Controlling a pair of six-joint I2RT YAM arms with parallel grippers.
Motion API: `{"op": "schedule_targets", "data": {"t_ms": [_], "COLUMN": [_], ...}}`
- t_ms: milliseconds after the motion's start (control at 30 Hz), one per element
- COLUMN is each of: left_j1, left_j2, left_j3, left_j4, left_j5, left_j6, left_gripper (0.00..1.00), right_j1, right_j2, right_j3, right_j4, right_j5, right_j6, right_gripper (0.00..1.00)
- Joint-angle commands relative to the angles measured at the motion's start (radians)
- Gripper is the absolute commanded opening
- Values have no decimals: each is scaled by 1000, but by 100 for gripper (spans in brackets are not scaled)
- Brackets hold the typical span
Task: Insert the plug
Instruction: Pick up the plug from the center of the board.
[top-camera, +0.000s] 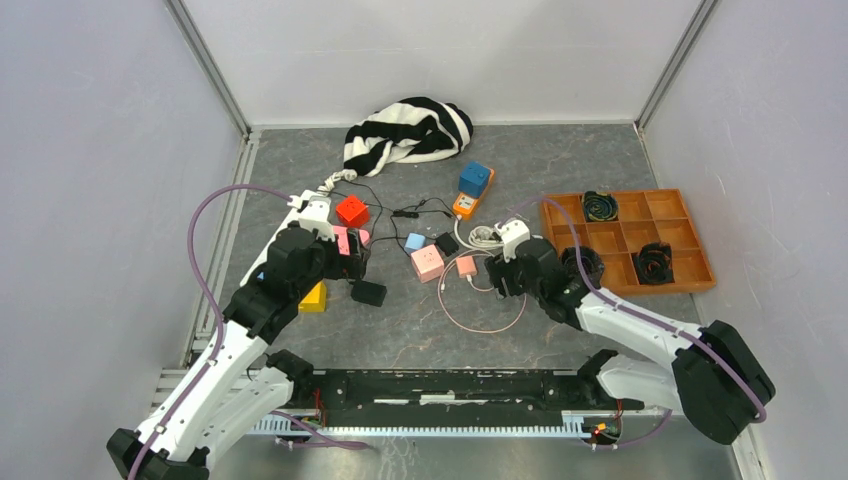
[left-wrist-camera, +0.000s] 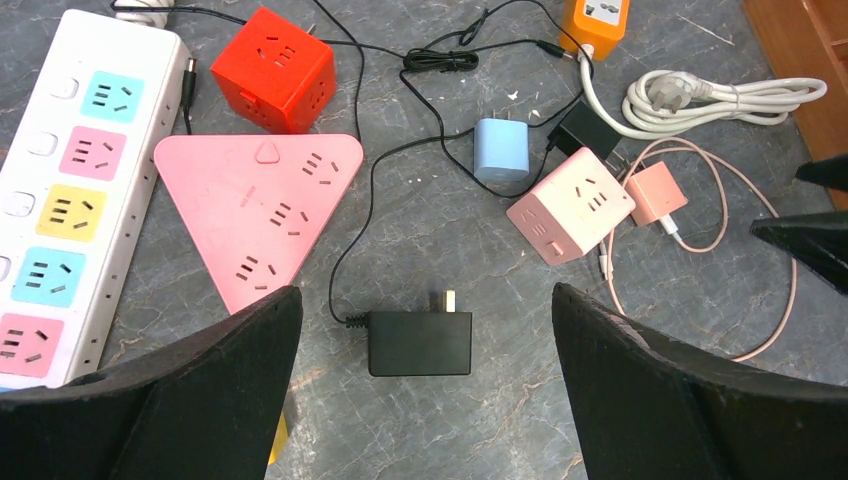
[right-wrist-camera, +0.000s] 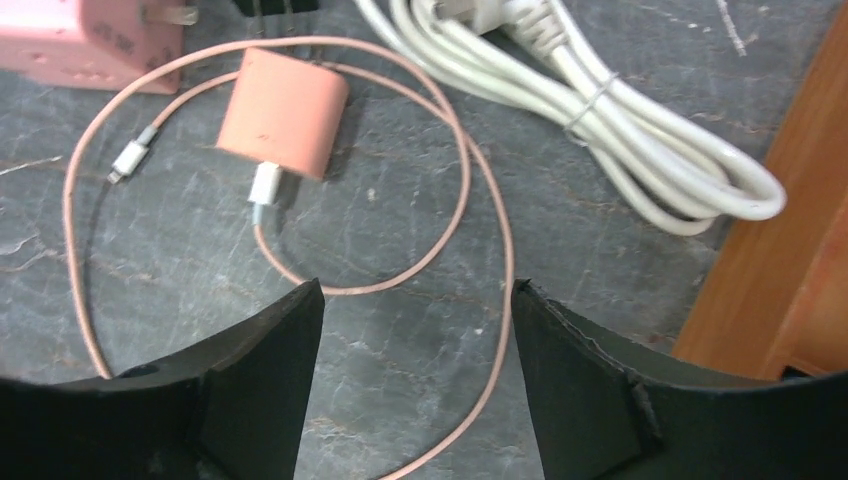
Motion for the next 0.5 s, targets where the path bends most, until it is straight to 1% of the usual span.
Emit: {"op": "schedule_targets", "data": {"t_ms": [0,67,100,233,400,467], "left_j1": [0,0,0,0,0,0], "left_j2": [-11,-11,-11,-20,-26,-28], "left_j3": [-2,-2,-3,-4,-4,-4], "left_j4": [35,36,35,36,37,37], "left_j5": [-22,-23,-20,-15,-14,-10], "left_j6": [-32,-33,-34,-36,-34,-34], "left_gripper": [100,100,100,100,100,100], "right_j1": [48,68,80,128,173,187], "right_j2": [-51,-31,-19,39,117,148], "right_j3": [-55,-62,-61,-67,-31,-21], "right_j4": [145,154,150,188,244,277], "right_j5": [-53,-60,-53,-16,52,79], "right_j6": [40,49,51,51,49,48], "right_gripper": [70,66,65,65,65,66]}}
